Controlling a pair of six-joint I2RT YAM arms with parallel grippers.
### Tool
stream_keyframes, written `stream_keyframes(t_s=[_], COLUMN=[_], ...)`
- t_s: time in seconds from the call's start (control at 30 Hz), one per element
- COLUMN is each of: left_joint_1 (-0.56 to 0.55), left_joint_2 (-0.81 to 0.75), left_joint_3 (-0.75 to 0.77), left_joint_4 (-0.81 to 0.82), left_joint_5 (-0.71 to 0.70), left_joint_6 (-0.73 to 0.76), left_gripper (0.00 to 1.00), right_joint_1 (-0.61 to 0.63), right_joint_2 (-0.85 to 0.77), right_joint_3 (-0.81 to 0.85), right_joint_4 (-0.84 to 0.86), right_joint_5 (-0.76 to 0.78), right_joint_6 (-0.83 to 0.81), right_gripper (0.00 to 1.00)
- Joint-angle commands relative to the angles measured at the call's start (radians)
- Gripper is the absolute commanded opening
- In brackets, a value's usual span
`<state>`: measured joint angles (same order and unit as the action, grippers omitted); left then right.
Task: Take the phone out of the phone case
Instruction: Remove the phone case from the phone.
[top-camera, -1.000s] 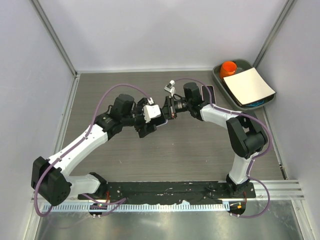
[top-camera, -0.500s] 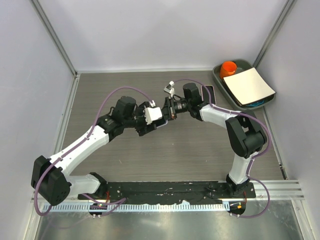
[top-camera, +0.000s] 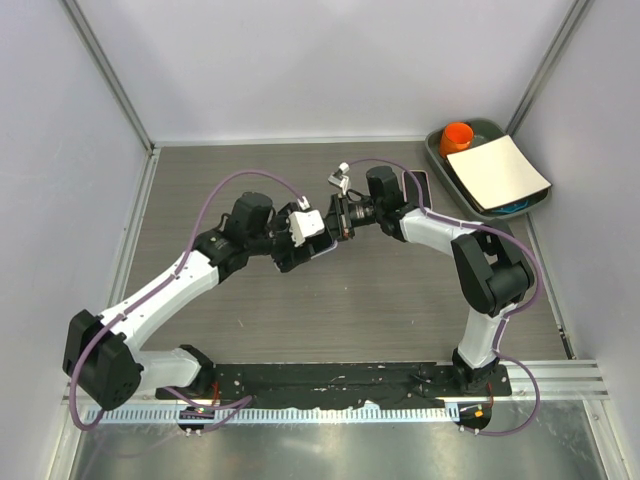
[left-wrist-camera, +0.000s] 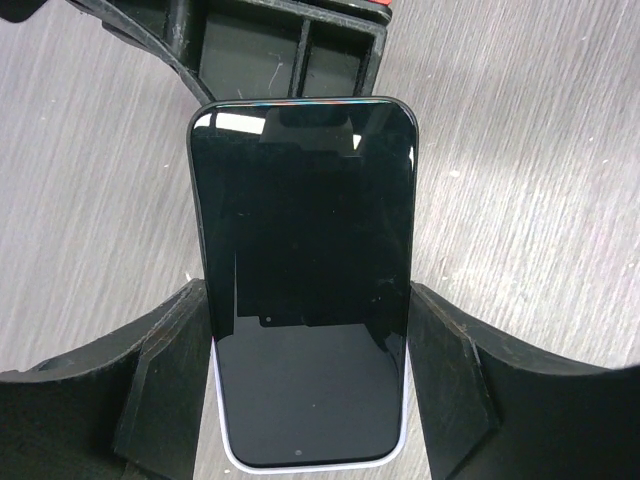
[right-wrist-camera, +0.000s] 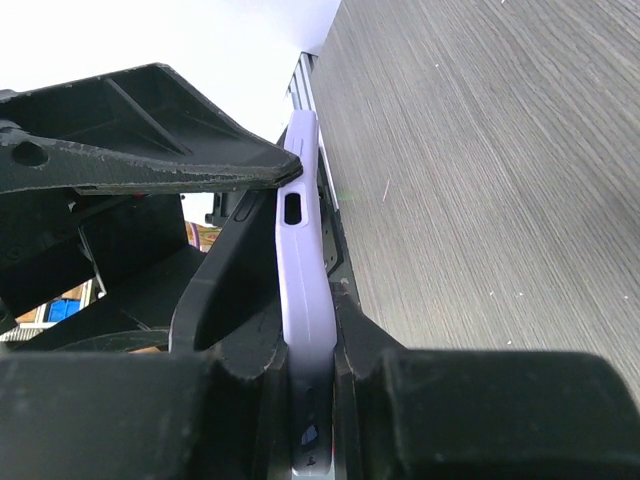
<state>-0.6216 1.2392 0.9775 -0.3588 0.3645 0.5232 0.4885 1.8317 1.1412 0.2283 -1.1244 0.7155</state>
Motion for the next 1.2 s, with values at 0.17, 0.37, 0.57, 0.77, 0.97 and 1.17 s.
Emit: stream_keyframes(t_s=[0.17, 0.37, 0.57, 0.77, 0.97, 1.17], left_joint_1=[0.011, 0.046, 0.077, 0.094, 0.102, 0.106], left_joint_2=[0.032, 0.029, 0.020, 0.014, 0.011, 0.016], left_joint_3=[0.049, 0.046, 0.027, 0.015, 0.020, 0.021], left_joint_4=[0.118, 0.184, 0.259, 0.291, 0.304, 0.322], left_joint_5=[0.171, 0.189, 0.166, 0.166, 0.160, 0.125], left_joint_6=[-0.255, -0.370, -0.454, -0.488, -0.502, -0.519], left_gripper=[0.00, 0.00, 0.00, 0.00, 0.00, 0.00], right_joint_1=[-0.022, -0.031, -0.045, -0.068, -0.096, -0.105], right_joint_2=[-0.026, -0.037, -0.051, -0.060, -0.066, -0.071], right_joint_3=[0.055, 0.057, 0.060, 0.046, 0.037, 0.040], right_joint_4=[0.013, -0.026, -0.046, -0.014, -0.026, -0.076], right_joint_5=[0.018, 0.041, 0.048, 0.061, 0.112, 0.162], right_joint_6=[-0.050, -0.094, -0.111, -0.079, -0.077, -0.119], right_gripper=[0.01, 0.01, 0.01, 0.01, 0.01, 0.01])
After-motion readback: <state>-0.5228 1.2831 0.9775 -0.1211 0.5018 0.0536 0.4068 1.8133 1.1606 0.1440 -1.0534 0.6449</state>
